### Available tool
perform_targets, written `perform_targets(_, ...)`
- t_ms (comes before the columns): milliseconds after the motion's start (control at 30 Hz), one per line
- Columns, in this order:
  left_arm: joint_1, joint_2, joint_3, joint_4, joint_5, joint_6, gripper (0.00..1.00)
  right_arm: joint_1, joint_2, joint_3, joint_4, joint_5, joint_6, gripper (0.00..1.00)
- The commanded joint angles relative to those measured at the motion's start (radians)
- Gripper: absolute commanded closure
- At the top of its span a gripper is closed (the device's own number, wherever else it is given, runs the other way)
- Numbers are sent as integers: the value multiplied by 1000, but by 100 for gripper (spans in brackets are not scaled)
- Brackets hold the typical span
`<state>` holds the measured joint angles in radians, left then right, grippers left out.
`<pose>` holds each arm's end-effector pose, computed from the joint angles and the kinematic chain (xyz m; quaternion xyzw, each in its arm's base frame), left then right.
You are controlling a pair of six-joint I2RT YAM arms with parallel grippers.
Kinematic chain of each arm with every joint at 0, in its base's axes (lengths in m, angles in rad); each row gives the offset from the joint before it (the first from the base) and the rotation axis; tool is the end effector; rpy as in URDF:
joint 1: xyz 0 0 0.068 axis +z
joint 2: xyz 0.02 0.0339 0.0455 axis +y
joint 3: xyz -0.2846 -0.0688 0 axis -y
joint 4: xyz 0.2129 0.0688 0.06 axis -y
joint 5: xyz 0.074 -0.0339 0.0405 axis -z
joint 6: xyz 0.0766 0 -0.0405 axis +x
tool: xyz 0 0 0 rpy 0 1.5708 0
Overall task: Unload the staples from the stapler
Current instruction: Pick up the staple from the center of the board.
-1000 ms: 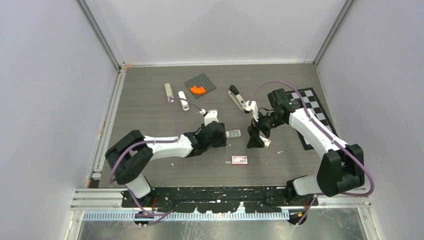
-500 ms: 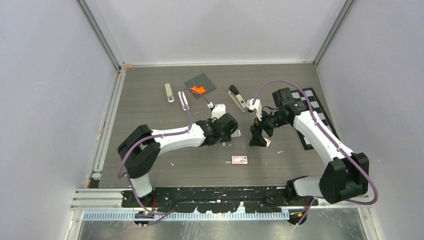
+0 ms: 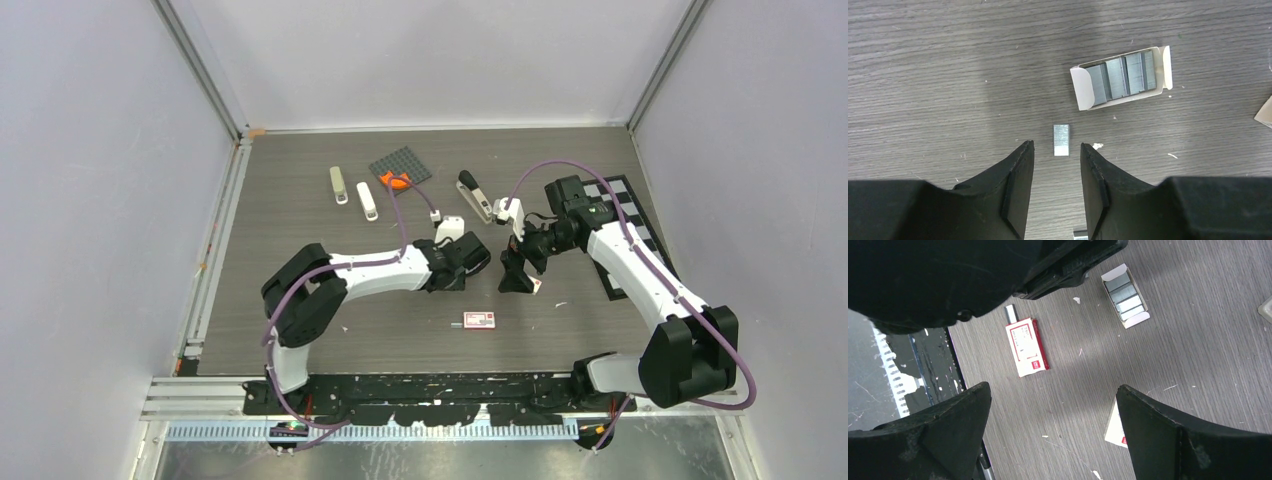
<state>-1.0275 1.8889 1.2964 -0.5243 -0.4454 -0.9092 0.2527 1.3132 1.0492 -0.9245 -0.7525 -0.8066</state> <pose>0.2257 -0.3098 0.1861 0.0066 0.9516 -0.0589 0.3017 0.1972 0.1050 0.2705 -0.5216 0.7527 0.2987 0.2686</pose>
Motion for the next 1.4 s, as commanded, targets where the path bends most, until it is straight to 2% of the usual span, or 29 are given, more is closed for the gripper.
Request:
perform_targets(0, -3, 21, 47, -17, -20, 21, 60, -4, -20, 29, 5, -10, -5, 0)
perform_targets(167, -3, 43, 61, -17, -16, 22, 62, -4, -17, 28, 5, -11, -6, 0)
perform_targets(267, -3, 54, 72, -23, -20, 21, 67, -3, -16, 29, 3, -12, -6, 0)
perform_targets(900, -3, 113, 113, -66, -23, 3, 70, -4, -18, 29, 1, -15, -9, 0)
perform_targets(1100, -3, 113, 103, -63, -3, -3, 79, -4, -19, 29, 0, -16, -9, 0)
perform_targets(1167, -3, 111, 91, -55, 3, -7, 86, -4, -19, 29, -1, -18, -9, 0)
perform_targets(1367, -2, 94, 68, -41, 5, -11, 90, -3, -19, 28, -1, -25, -9, 0)
